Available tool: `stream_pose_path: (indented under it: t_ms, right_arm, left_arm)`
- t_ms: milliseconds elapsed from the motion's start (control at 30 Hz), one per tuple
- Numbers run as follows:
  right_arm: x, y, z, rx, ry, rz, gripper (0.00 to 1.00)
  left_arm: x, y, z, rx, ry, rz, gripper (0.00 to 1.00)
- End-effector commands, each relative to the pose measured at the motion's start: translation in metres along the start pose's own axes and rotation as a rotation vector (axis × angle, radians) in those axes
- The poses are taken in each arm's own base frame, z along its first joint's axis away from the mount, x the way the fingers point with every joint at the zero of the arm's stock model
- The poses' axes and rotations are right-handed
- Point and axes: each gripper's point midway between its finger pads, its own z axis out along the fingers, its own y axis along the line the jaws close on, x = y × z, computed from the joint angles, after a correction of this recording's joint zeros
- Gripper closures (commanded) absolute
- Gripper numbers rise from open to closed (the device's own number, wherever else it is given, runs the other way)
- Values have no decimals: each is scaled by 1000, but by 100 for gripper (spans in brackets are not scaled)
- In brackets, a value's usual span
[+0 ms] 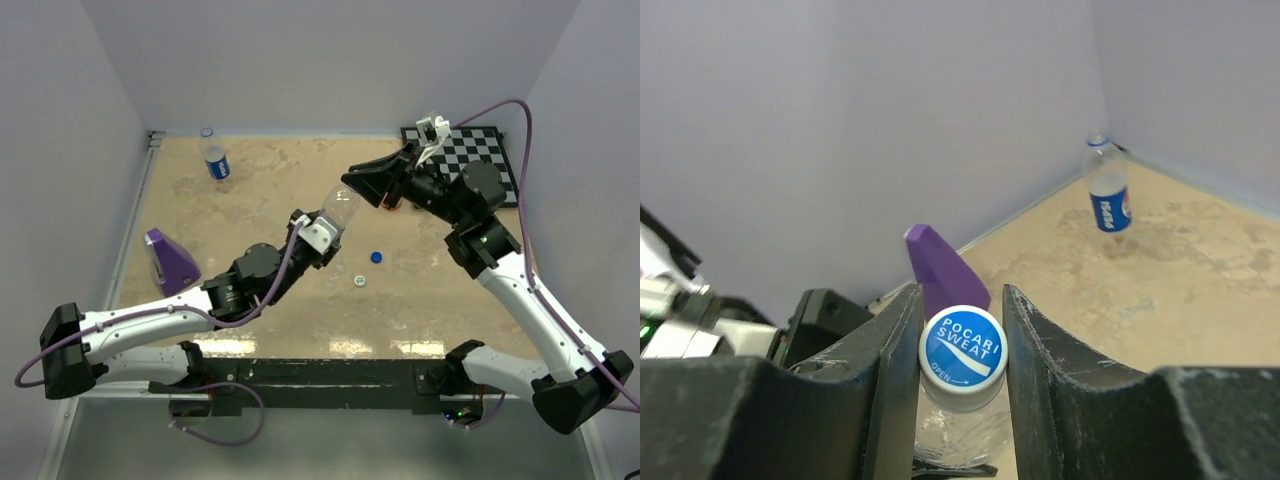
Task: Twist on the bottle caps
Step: Screw the bottle cap onto the plastic bottle.
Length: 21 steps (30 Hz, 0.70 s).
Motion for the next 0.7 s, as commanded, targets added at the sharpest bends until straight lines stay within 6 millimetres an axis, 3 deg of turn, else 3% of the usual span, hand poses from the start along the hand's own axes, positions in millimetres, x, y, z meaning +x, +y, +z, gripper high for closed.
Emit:
stream_pose_path:
  t_ms: [0, 233, 400, 433, 533, 633, 667]
  right_arm:
    - [30, -32, 2, 170, 66, 94, 100]
    - [36, -48, -3, 266, 36, 158, 100]
    - [37, -43, -1, 227, 20, 190, 100]
    - [35, -40, -2, 216, 7, 188, 97]
    - [23, -30, -5, 177, -50, 166, 68]
    - [7, -21, -10, 156, -98, 120, 46]
    - [2, -18, -12, 150, -111, 104, 42]
  left_arm:
    - [-29, 36, 4, -266, 10, 117, 100]
    - [-19, 46, -1, -501, 98, 291, 100]
    - [-8, 44, -3, -563, 148, 394, 100]
    - [-7, 43, -3, -558, 148, 390, 100]
    - [-4, 35, -1, -489, 126, 320, 100]
    - [-1, 22, 7, -319, 93, 213, 100]
    - [-1, 18, 9, -257, 77, 168, 100]
